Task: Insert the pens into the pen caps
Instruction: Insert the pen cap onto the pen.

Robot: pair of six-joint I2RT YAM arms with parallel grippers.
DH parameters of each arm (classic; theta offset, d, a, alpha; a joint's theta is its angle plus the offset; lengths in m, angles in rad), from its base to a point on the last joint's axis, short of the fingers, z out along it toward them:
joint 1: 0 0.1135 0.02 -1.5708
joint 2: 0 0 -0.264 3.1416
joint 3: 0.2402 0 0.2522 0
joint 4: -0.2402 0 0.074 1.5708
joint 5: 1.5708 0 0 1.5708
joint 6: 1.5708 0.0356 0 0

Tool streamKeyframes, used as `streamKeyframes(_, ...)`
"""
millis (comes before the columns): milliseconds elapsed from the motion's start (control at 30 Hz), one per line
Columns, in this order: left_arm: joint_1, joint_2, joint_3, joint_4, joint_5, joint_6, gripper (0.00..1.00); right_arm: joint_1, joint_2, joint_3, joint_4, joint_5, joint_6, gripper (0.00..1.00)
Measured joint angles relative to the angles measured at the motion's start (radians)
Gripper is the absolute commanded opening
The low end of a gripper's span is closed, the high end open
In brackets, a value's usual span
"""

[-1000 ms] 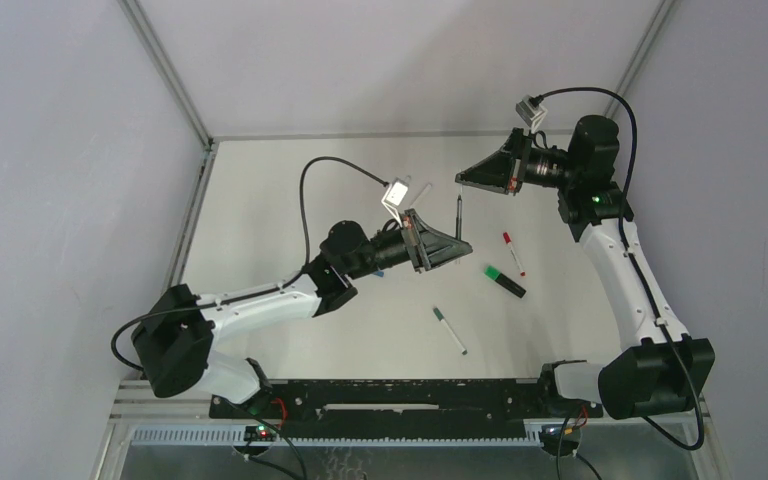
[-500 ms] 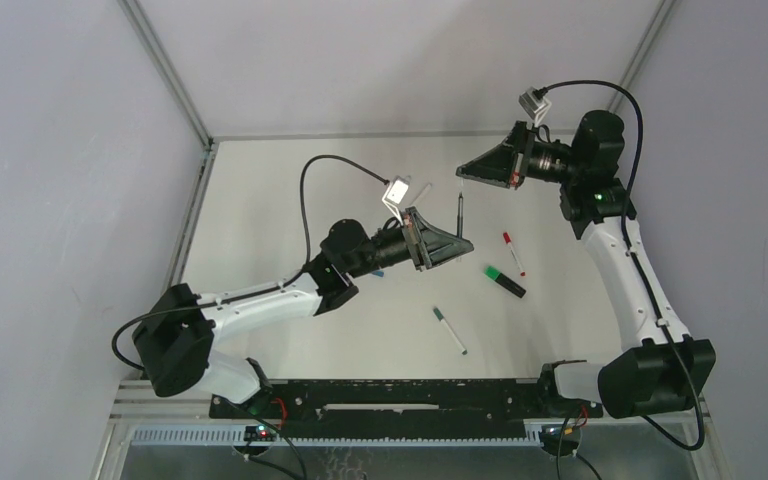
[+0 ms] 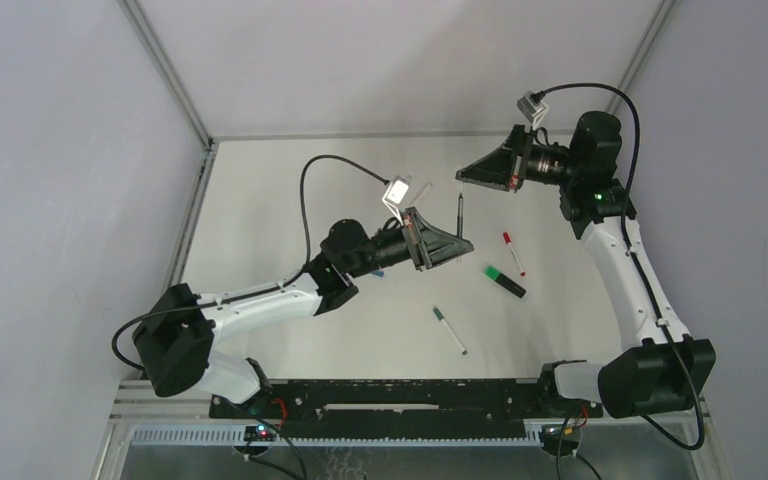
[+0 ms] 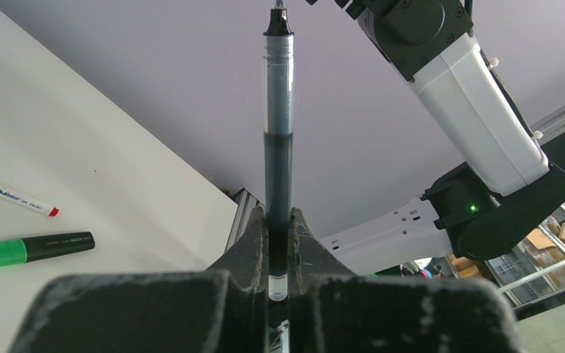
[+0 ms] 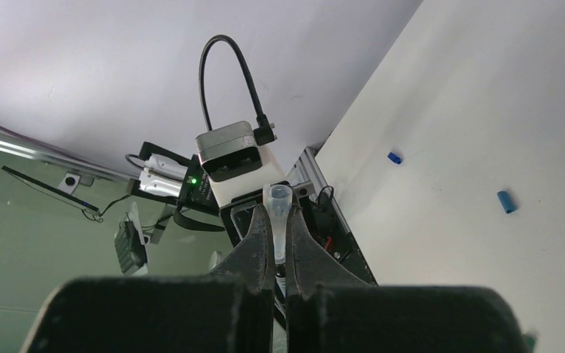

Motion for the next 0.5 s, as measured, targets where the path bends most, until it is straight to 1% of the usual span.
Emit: streamKeyframes(500,-0.006,0.000,0.000,-0.004,-0.002,0.000,0.00,0.008,-0.019,0.000,-0.065,0.004,-0.049,0.00)
